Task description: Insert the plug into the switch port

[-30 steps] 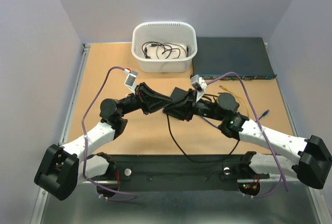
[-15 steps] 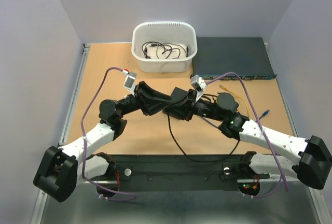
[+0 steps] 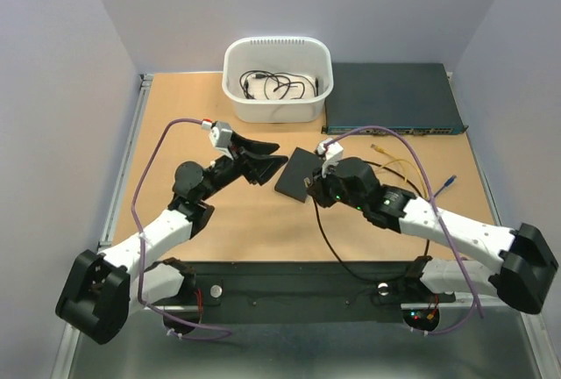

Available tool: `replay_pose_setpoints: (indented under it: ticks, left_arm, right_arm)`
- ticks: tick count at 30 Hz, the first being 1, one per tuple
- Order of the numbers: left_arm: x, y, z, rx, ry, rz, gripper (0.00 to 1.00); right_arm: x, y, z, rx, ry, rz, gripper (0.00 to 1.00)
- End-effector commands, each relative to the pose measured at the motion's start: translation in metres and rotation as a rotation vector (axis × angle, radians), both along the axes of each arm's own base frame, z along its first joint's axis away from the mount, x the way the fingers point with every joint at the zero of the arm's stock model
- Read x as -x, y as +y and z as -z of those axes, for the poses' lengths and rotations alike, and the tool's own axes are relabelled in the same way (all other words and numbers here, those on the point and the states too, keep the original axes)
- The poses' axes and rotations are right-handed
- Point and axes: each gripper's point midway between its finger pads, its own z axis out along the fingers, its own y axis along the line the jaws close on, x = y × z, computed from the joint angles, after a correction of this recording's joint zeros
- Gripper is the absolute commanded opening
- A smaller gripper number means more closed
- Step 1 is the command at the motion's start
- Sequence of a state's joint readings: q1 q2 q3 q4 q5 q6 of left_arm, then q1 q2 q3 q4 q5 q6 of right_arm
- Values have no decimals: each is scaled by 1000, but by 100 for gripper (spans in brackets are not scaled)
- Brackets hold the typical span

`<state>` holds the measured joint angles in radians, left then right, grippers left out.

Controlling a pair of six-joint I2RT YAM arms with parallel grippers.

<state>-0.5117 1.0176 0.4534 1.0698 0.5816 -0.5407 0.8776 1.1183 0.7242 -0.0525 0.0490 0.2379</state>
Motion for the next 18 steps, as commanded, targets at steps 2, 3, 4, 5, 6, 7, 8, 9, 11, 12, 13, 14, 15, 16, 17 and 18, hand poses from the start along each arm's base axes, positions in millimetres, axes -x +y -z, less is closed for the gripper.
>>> replay_pose_setpoints:
  ticks: [2,3,4,5,6,7,8,9,11,12,13,14,15,16,17,18]
  left_arm:
    - [-60,7,28,-73,93,-182,66]
    - [-66,6,36,-88,118,-190,66]
    - [-76,3,50,-118,153,-202,66]
    - [-84,3,59,-136,176,-228,65]
    - [-90,4,68,-155,197,-244,65]
    - [-95,3,74,-169,207,-257,63]
    - [-106,5,93,-193,254,-292,63]
    - [-111,6,101,-207,276,-307,62]
    - [-119,6,123,-239,321,-329,61]
    - [-121,6,129,-250,338,-335,61]
    - [-125,5,138,-263,355,-339,61]
    - [-128,4,142,-268,368,-345,60]
    - [-132,4,146,-274,377,-352,59]
    - [-135,2,149,-280,388,-352,59]
    - [-138,2,160,-293,415,-355,59]
    - [-140,2,166,-301,434,-359,58]
  right_arm:
    - [-35,-45,55,335,49,279,0]
    - [-37,-47,63,359,57,288,1]
    - [-37,-48,76,393,78,291,1]
    - [-38,-49,81,409,80,298,0]
    - [-39,-49,84,422,83,304,0]
    - [-40,-50,89,440,84,310,0]
    - [-43,-52,94,462,85,324,1]
    - [-43,-53,97,473,87,328,0]
    - [-43,-54,100,488,89,325,0]
    - [-43,-54,103,495,94,323,0]
    - [-42,-54,105,500,98,315,0]
    - [-42,-52,107,498,105,306,1]
    - [-41,-51,110,501,112,298,0]
    - [-40,-49,112,499,117,286,1]
    - [-41,-44,112,486,121,272,0]
    - [-40,-42,115,486,130,263,0]
